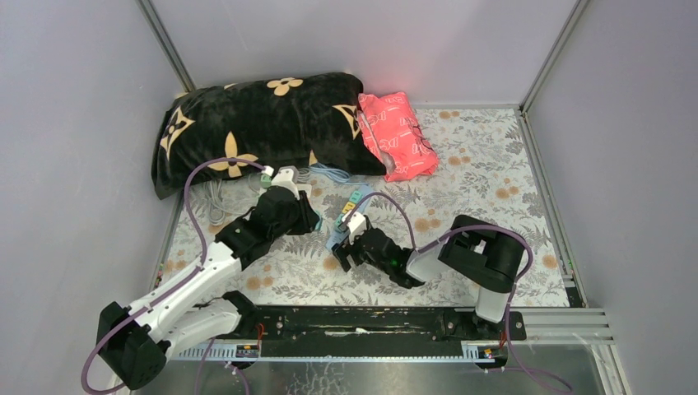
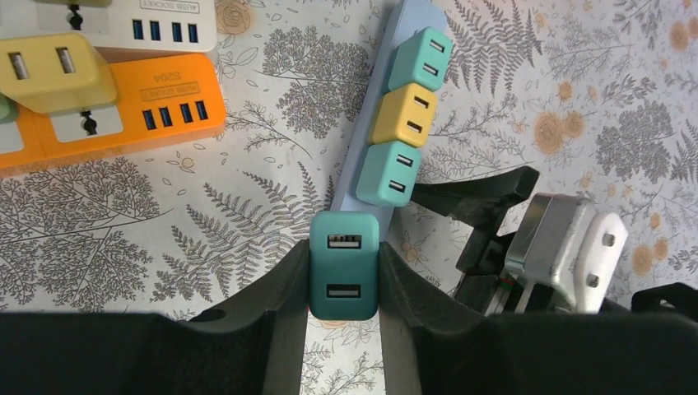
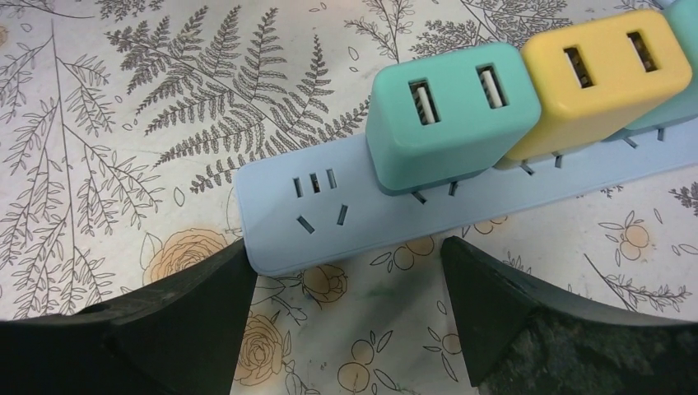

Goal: Insert the plug
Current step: Adjust the socket at the center of the board, then insert the plug into the socket.

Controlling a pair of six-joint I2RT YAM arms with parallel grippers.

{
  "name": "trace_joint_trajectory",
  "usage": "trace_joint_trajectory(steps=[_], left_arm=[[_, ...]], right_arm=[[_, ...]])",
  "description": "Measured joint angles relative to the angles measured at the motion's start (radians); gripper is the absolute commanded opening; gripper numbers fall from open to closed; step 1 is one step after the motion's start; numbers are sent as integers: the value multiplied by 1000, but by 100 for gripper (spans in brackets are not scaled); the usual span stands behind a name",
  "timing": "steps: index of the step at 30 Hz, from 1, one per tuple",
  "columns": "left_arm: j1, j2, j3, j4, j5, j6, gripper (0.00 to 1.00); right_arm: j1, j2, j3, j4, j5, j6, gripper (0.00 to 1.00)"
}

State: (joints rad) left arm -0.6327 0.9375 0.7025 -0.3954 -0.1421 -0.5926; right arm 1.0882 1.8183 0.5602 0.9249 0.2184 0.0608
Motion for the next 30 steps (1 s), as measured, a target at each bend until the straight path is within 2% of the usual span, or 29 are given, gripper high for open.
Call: trace_joint_trajectory(steps=[6,11,18,22,24,28,30], left_arm=[[0,50,-3,19,35,24,0],[-13,82,-8,54,50,45,0],[-80,146,-7,90,44,92,0],[-115,185,1,94,27,117,0],[-133,193,2,100,17,133,0],[-146,193,2,118,0,159,0],[-146,189,2,131,-7,168,0]], right_arm=[[-19,-35,-3,-24,-70,37,93],[-36,-147,-45,-30,-121,142,92],[-212,-215,-123,-24,-198,410,85],[-247,-213,-151,-23,-231,548,79],[-256,-200,-155,-2,-258,615,77],[-284,-124,-153,53,-313,734,66],[-313,-73,-150,121,-348,806,64]])
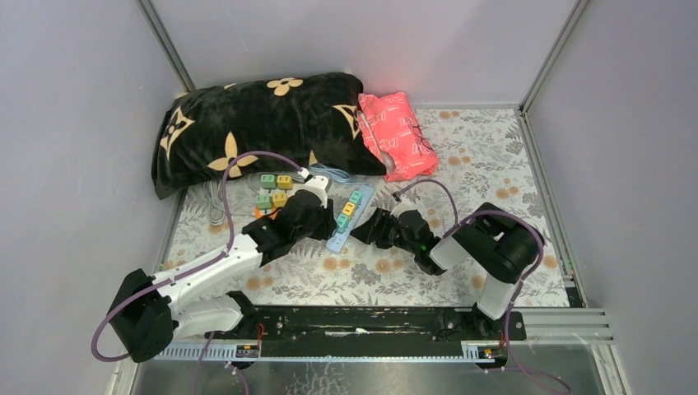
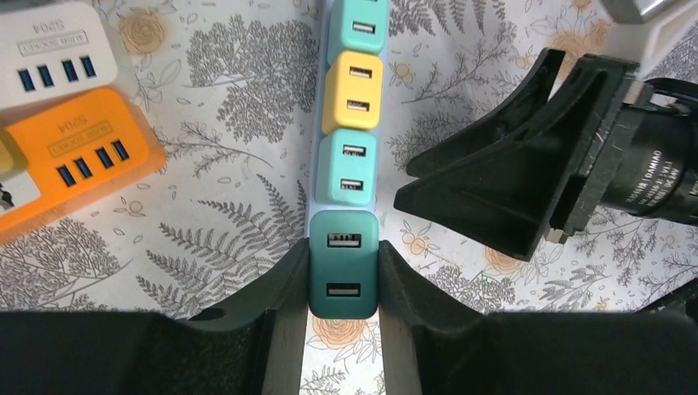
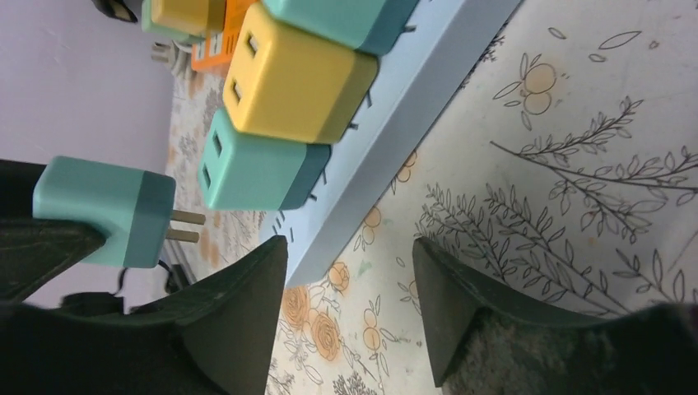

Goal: Insert the plug
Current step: Insert the plug into the socket.

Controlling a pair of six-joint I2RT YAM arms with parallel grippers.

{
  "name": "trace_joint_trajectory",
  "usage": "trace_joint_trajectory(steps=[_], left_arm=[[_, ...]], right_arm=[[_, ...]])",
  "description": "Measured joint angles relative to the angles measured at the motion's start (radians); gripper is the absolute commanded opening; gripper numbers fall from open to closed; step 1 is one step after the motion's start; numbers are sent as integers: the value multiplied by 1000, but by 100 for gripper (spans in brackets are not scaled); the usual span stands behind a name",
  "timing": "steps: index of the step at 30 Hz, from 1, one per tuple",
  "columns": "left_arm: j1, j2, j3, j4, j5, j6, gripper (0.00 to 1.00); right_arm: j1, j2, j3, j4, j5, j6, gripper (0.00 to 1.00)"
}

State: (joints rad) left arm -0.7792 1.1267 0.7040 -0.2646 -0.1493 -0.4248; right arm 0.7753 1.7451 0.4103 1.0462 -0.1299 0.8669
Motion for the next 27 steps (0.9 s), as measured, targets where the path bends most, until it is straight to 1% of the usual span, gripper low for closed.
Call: trace_joint_trajectory(steps=[4,8,15,19,22,27], left_arm=[[0,-5,-9,33,-15,13,0],[0,0,-17,41,-19,17,0],[0,32,-17,45,-20,17,0],[-7,53,-17,45,-26,17,0],[-22,60,-19,45,-41,17,0],[-64,58,-44,55,-82,21,0]], right_arm=[[-31,72,2,99,-52,106,62],[-33,119,16,148,-93,168,62],[-33,141,42,137,-115,208,60],[-33,163,80,111,-128,215,57],[-31,179,97,107,-135,222,54],[-26,182,111,81,-134,222,53]])
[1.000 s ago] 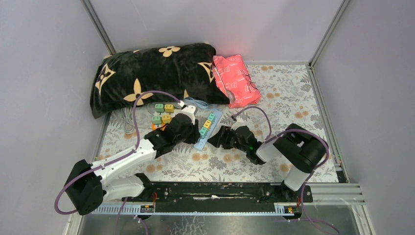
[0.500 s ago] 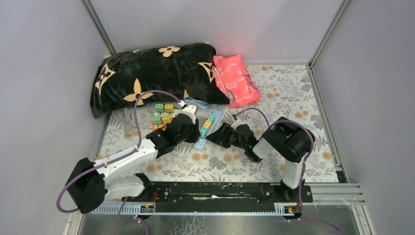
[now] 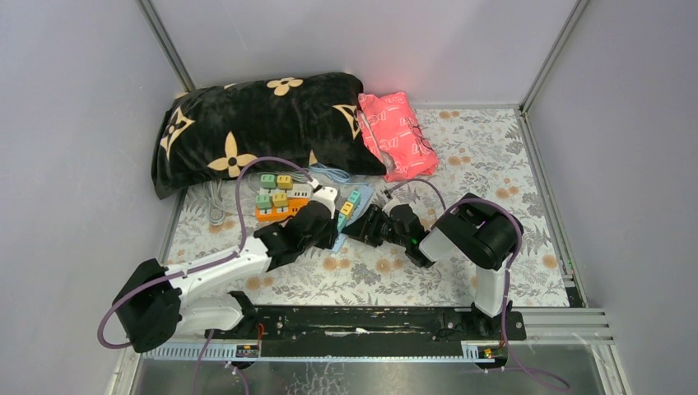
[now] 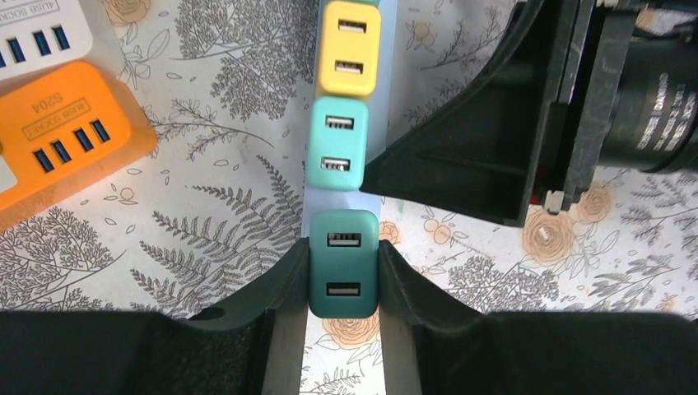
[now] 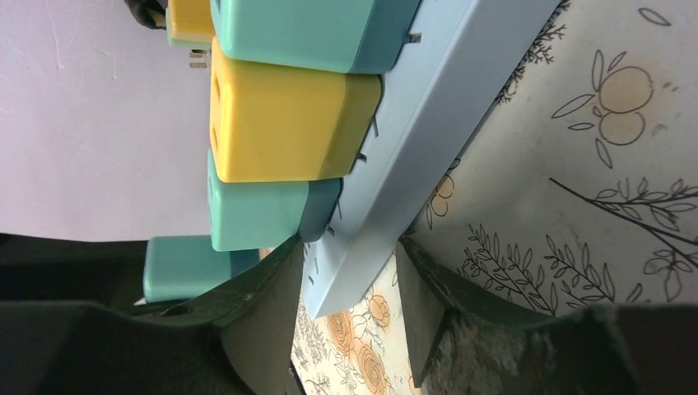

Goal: Insert the plug
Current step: Insert the plug into the socket.

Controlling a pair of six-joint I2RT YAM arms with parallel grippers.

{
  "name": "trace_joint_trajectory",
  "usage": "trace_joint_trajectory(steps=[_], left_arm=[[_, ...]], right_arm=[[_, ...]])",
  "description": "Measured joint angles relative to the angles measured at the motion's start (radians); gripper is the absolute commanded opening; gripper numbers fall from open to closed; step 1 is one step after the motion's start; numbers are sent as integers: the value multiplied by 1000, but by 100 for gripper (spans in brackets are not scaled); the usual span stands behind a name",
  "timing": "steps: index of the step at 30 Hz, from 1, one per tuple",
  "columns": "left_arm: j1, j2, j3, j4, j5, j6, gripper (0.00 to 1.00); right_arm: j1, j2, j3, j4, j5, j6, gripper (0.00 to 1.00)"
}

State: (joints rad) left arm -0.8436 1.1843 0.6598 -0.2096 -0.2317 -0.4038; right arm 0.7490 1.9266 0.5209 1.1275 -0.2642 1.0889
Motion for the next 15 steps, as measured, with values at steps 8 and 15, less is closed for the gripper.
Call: trace_joint_trajectory(steps=[8,15], left_arm=[[-33,-27,-58,41,-52,20,0],[-43,-53,-101,119,-88,49,0]], right_arm=[[4,-1,6,-14,5,-2,52],[6,-2,11,-25,8,-8,51]])
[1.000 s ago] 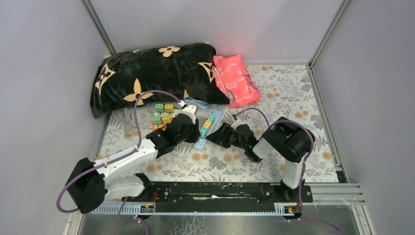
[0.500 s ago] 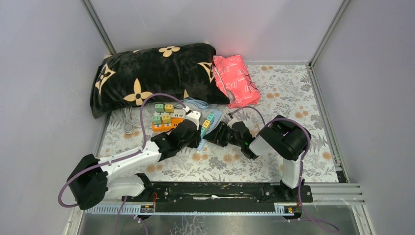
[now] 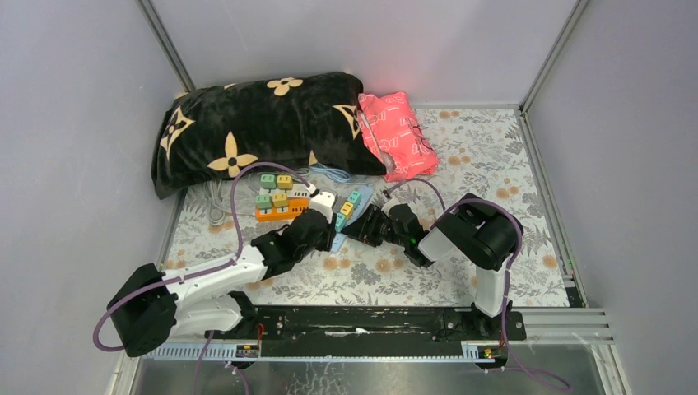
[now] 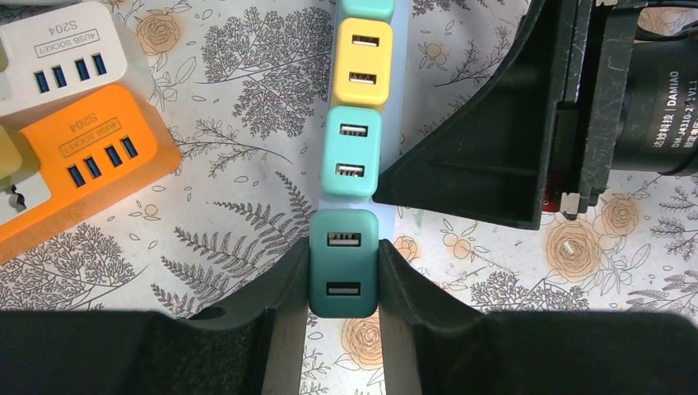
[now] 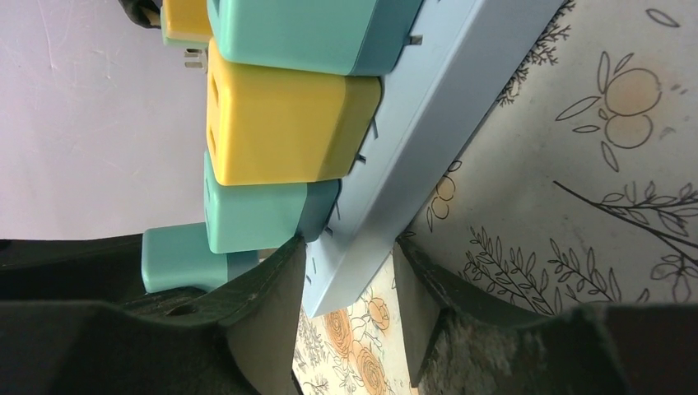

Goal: Insert the plug
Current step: Insert the plug into the socket.

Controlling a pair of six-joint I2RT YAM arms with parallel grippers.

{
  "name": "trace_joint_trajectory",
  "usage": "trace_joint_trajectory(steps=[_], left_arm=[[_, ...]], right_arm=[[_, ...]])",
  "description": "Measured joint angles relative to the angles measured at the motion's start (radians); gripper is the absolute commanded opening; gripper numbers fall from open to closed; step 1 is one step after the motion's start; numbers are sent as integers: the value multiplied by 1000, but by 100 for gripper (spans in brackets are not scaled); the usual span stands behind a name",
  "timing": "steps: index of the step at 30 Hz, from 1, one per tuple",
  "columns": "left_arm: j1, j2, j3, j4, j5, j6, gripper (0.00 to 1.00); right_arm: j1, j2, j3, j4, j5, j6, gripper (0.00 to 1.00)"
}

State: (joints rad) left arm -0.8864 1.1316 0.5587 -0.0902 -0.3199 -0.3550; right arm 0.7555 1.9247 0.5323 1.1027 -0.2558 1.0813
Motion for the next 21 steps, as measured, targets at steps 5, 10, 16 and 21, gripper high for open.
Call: trace_joint_trajectory(steps=[5,10,16,21], left_arm=[[0,0,-23,38,-7,20,0],[0,1,-24,58,-15,32,0],[0,1,-35,76,-21,39,0],[0,5,-37,82,-20,48,0]], right_arm=[[2,-2,0,-13,10,-8,42],[3,-16,-11,-32,18,-13,37],[5,-24,-12,-40,23,-14,36],[7,-25,-9,-47,26,-15,36]])
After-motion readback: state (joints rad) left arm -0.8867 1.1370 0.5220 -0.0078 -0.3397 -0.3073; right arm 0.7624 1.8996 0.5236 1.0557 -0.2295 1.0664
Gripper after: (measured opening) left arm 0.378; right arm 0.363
